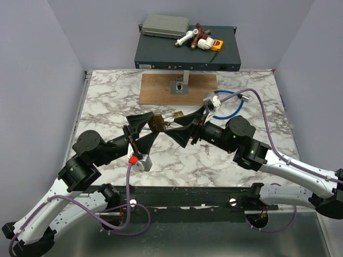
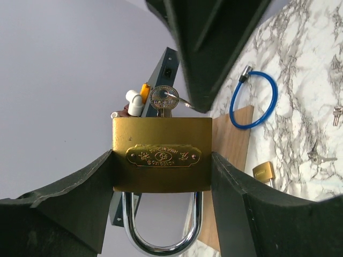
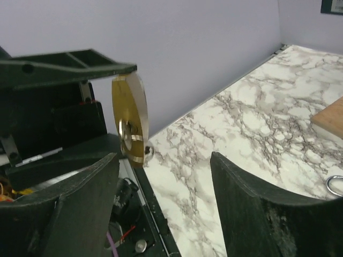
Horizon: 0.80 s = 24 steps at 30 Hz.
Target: Unlock with the key
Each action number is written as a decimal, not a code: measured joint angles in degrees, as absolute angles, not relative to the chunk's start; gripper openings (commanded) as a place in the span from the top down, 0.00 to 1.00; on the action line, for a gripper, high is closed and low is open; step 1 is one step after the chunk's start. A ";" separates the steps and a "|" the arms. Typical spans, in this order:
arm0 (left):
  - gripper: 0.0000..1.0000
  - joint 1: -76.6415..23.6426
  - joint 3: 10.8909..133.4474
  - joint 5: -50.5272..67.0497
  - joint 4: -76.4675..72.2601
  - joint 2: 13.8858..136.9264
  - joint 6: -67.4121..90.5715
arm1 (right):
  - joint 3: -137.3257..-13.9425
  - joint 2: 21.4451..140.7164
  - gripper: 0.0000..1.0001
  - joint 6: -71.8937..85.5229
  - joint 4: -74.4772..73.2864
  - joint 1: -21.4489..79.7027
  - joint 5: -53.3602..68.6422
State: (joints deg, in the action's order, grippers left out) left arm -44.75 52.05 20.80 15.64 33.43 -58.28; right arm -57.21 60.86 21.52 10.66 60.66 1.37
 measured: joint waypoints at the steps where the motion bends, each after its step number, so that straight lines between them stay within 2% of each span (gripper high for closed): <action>1: 1.00 -44.75 52.05 20.75 15.25 33.50 -57.82 | -56.29 60.14 0.28 21.65 10.74 60.80 1.50; 8: 1.00 -44.75 52.21 17.96 13.28 35.22 -51.92 | -51.05 58.72 0.30 23.14 12.67 60.82 4.82; 24: 1.00 -44.75 52.99 16.32 13.30 36.10 -46.57 | -50.92 62.37 0.33 23.33 21.93 60.82 4.12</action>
